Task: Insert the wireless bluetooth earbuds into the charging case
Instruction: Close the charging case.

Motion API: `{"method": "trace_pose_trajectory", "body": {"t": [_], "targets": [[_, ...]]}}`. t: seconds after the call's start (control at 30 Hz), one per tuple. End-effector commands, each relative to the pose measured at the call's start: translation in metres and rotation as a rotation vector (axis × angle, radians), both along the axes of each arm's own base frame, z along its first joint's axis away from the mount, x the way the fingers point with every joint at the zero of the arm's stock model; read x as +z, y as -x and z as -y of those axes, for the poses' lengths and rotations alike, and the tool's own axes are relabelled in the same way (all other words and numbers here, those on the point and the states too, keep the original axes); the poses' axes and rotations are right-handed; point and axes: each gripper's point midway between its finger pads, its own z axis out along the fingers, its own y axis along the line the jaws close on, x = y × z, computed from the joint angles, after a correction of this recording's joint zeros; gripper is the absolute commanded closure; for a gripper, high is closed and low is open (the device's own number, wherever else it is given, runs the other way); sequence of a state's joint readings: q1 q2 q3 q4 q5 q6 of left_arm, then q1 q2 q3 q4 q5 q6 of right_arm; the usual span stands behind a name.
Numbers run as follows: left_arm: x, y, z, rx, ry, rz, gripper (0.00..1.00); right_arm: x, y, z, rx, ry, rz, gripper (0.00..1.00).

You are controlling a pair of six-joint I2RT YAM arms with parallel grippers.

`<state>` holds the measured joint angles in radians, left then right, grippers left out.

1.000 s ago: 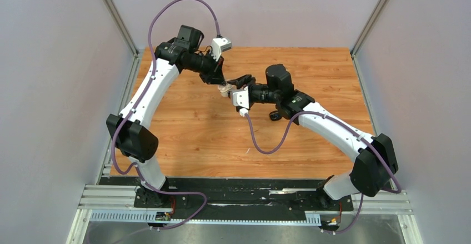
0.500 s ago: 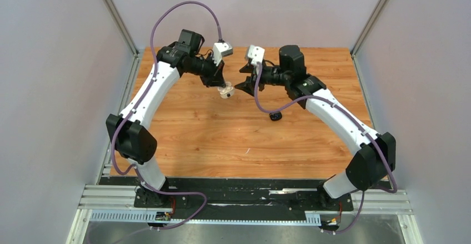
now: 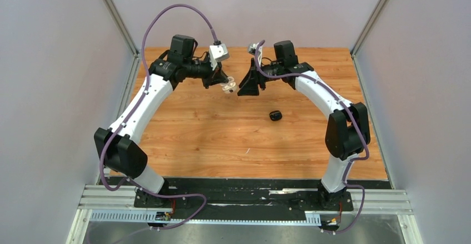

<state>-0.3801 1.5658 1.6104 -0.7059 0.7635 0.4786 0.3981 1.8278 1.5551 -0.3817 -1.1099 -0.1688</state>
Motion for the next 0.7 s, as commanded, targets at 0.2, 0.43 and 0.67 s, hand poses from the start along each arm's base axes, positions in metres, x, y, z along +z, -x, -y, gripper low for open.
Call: {"method": "trace_pose_trajectory", "body": {"t": [0.2, 0.43, 0.67], "targets": [[0.032, -0.023, 0.014, 0.015, 0.113, 0.143, 1.0, 0.05, 0.021, -0.009, 0.181, -0.142, 0.019, 0.47], [0.034, -0.026, 0.019, 0.03, 0.152, 0.113, 1.0, 0.043, 0.012, -0.013, 0.11, -0.129, -0.06, 0.61], [0.031, -0.02, 0.02, 0.011, 0.152, 0.076, 1.0, 0.044, 0.007, -0.015, 0.08, -0.144, -0.107, 0.57]]}}
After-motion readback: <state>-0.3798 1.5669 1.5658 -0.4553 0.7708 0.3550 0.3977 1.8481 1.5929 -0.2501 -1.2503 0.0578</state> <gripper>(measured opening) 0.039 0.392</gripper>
